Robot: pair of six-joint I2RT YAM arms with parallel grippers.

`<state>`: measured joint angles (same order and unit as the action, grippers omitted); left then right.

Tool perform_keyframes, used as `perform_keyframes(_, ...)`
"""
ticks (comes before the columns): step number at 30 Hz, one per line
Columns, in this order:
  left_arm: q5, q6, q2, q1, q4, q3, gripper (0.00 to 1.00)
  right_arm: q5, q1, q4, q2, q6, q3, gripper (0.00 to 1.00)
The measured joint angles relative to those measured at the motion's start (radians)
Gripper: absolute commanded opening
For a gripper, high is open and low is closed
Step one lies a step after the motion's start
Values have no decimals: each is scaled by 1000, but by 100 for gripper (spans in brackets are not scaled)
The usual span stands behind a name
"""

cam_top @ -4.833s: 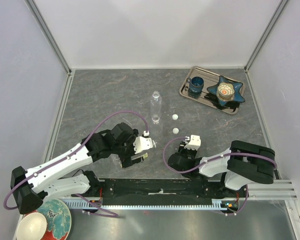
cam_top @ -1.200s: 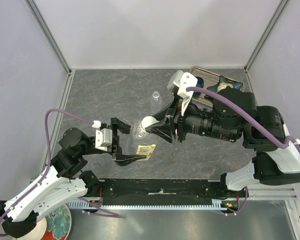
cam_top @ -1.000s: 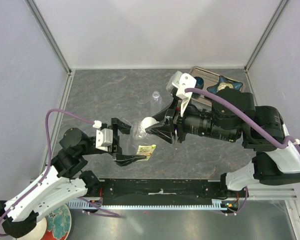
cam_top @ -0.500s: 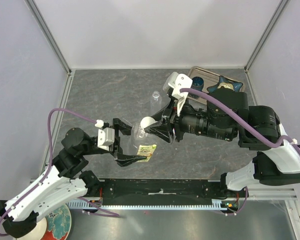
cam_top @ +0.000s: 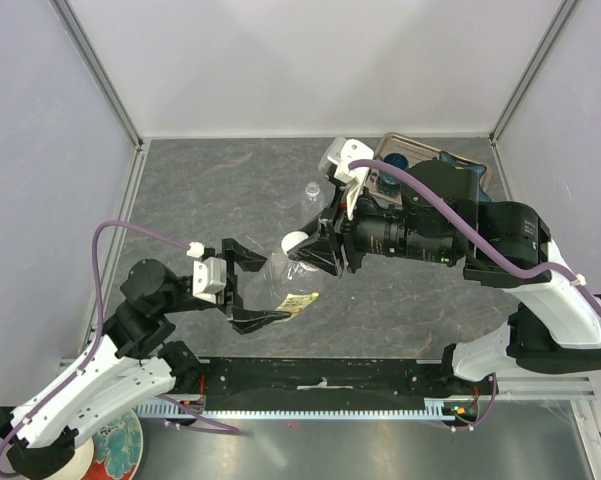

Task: Screw on the bottle caps
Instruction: Screw the bottle cap onto the plastic bottle.

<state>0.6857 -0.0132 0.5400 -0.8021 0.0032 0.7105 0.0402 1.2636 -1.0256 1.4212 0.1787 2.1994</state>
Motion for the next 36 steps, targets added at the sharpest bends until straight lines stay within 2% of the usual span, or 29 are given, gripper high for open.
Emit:
perform_keyframes(12, -31, -2, -27, 11, 51, -24, 2, -11, -5, 37, -60, 9, -27, 0)
perform_keyframes(36, -87, -89, -37, 37, 67, -24, 2, 24, -12, 310, -209, 11, -331, 0)
